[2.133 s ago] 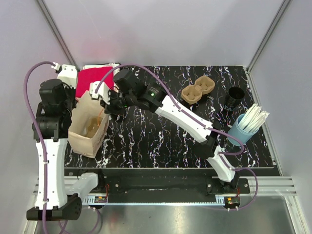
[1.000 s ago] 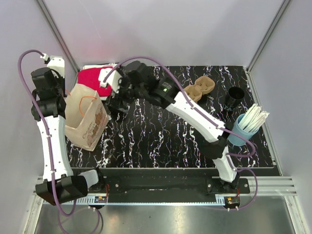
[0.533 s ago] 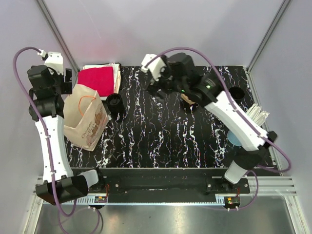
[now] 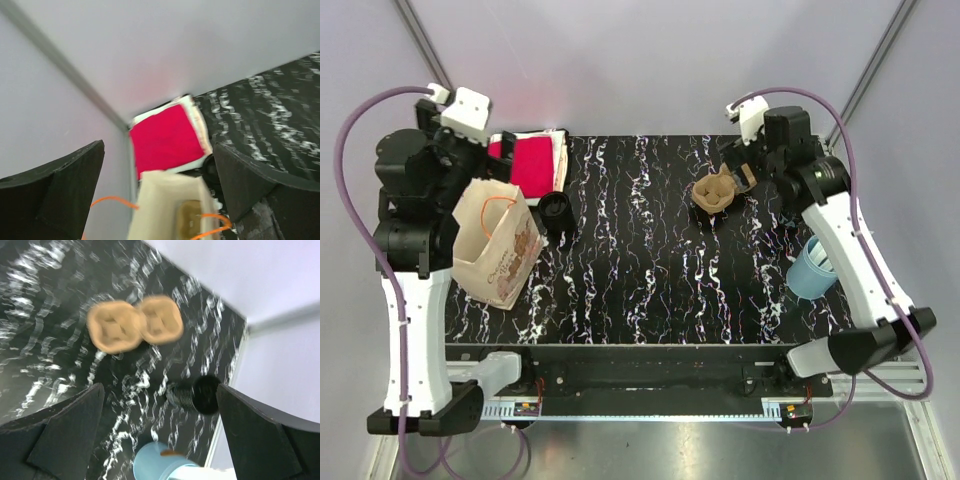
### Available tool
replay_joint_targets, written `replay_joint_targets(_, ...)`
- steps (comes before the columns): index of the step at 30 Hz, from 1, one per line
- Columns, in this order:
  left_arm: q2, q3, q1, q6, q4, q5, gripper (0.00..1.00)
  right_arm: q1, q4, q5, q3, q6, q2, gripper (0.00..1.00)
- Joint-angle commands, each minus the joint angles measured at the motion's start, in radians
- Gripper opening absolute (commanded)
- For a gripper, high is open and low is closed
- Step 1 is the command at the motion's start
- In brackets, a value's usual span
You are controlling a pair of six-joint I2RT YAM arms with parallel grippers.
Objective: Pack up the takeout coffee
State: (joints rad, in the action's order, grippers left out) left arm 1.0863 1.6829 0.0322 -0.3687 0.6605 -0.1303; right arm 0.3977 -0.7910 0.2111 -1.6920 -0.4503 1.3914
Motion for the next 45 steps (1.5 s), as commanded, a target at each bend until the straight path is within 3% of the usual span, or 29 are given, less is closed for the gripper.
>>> replay_joint_targets(1, -0.008, 0.050, -0.129, 0.031, 0.005, -0.075, 0.99, -0.121, -0.097, 0.021, -0.087, 0.108, 0.093, 1.00)
replay_joint_targets(6, 0.001, 0.092, -0.198, 0.180, 0.004, -0.221, 0.99, -0.338, -0.157, -0.081, -0.156, 0.160, 0.213, 1.00)
replay_joint_targets(12, 0.027, 0.195, -0.225, 0.364, -0.009, -0.360, 0.99, -0.392, -0.177, -0.108, -0.153, 0.179, 0.296, 1.00)
replay_joint_targets(17, 0.018, 0.166, -0.230, 0.479, -0.030, -0.393, 0.99, -0.392, -0.166, -0.133, -0.118, 0.186, 0.320, 1.00)
replay_joint_targets(28, 0.072, -0.017, -0.235, 0.490, -0.041, -0.400, 0.99, -0.392, -0.140, -0.131, -0.097, 0.186, 0.347, 0.99)
replay_joint_targets(37, 0.181, -0.025, -0.242, 0.542, -0.084, -0.422, 0.99, -0.392, -0.116, -0.122, -0.069, 0.193, 0.340, 0.99)
replay_joint_targets(45, 0.153, 0.003, -0.242, 0.531, -0.049, -0.466, 0.99, -0.392, -0.114, -0.113, -0.071, 0.199, 0.328, 0.99)
